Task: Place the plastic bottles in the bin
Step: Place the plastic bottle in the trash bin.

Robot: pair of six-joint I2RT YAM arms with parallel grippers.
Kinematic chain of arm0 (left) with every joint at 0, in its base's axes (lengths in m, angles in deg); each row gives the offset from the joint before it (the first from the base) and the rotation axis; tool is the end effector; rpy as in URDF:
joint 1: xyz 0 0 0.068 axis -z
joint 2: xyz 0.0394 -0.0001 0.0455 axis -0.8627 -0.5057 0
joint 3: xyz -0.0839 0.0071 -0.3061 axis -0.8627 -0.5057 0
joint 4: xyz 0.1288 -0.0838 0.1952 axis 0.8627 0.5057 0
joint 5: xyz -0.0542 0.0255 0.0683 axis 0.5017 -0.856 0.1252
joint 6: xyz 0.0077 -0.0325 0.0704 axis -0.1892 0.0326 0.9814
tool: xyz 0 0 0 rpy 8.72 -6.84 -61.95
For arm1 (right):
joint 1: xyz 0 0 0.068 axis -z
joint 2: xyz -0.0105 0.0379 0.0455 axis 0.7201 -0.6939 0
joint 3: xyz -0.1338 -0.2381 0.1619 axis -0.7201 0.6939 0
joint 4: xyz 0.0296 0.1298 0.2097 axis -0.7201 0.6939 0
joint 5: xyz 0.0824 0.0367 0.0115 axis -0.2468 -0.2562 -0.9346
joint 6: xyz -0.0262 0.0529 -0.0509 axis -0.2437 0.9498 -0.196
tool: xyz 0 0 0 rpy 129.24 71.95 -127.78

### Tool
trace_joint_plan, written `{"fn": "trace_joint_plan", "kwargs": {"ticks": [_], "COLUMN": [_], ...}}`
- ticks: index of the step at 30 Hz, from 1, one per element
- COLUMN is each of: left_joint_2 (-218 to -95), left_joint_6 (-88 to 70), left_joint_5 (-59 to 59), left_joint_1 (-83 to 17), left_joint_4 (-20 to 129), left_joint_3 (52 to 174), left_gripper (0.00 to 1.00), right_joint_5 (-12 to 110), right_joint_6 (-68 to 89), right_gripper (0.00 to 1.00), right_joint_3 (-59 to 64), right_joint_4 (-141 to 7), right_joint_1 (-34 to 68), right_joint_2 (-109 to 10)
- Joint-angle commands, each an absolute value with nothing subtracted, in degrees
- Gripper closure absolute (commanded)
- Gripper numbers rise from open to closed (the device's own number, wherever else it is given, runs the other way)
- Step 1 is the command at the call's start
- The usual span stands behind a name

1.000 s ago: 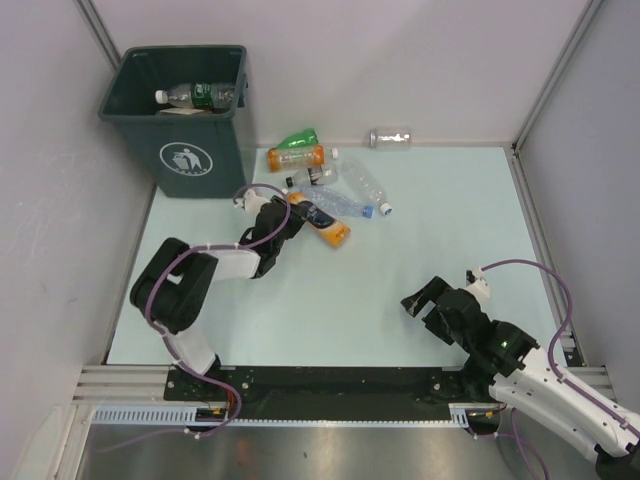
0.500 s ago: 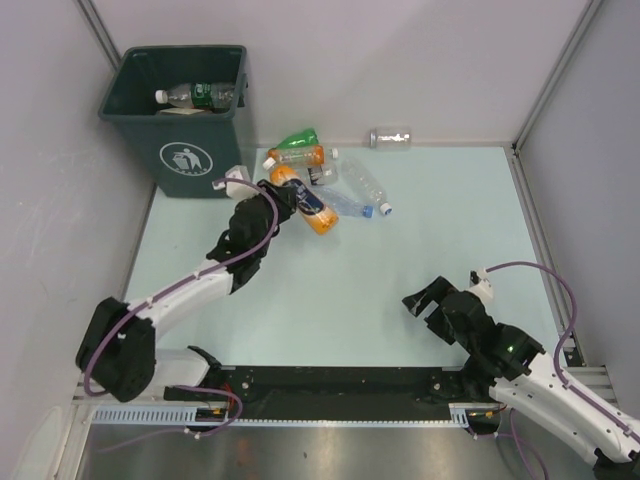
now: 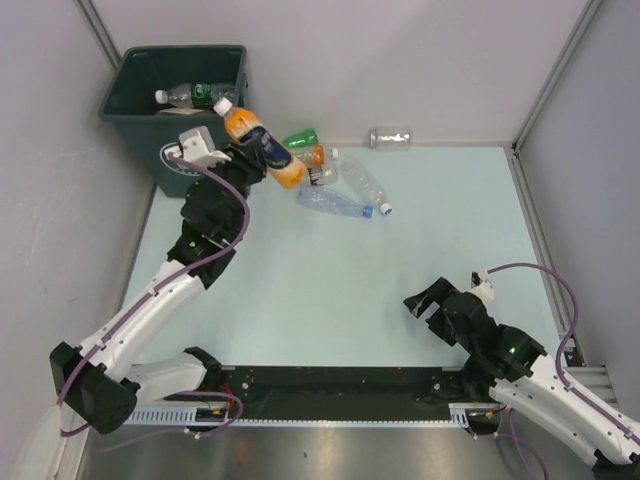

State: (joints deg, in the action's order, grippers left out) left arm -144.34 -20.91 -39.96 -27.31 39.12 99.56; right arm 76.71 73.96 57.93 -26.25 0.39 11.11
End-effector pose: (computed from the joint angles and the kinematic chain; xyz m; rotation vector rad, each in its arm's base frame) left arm 0.2242 -0.1006 0.4623 -0.3615 1.3398 -0.4434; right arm 0.0604 0.0288 0.1915 0.6819 2.2307 0.6727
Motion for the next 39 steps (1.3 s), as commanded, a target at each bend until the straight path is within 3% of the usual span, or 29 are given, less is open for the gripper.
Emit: {"fn": "trace_joint_plan", "kwargs": {"ticks": [1, 13, 28, 39], "left_joint_2": [-143.82, -154.02, -164.13, -171.68], "left_joint_6": [-12.87, -15.77, -28.16, -32.03], "left_joint_5": [-43.5, -38.06, -35.86, -33.05], "left_joint_1": [-28.86, -42.38, -57.42, -61.19], "left_joint_4": [38.7, 39.49, 33.61, 32.46], "left_joint_3": [105.46, 122.15, 125.41, 131.21], "left_gripper": [0.82, 0.84, 0.89, 0.75], "right_joint_5": [79.16, 80.04, 79.95, 78.98], "right_joint_6": [74.47, 74.74, 74.91, 75.09], "right_gripper": [0.0, 0.0, 0.0, 0.0], "right_joint_3": [57.66, 57.13, 57.13, 57.13], "right_joint_4": [-26.35, -25.65, -27.76, -28.64], "right_joint_1": [0.36, 0.36, 0.45, 0.45], "right_joint_2": [11.71, 11.45, 9.08, 8.2]}}
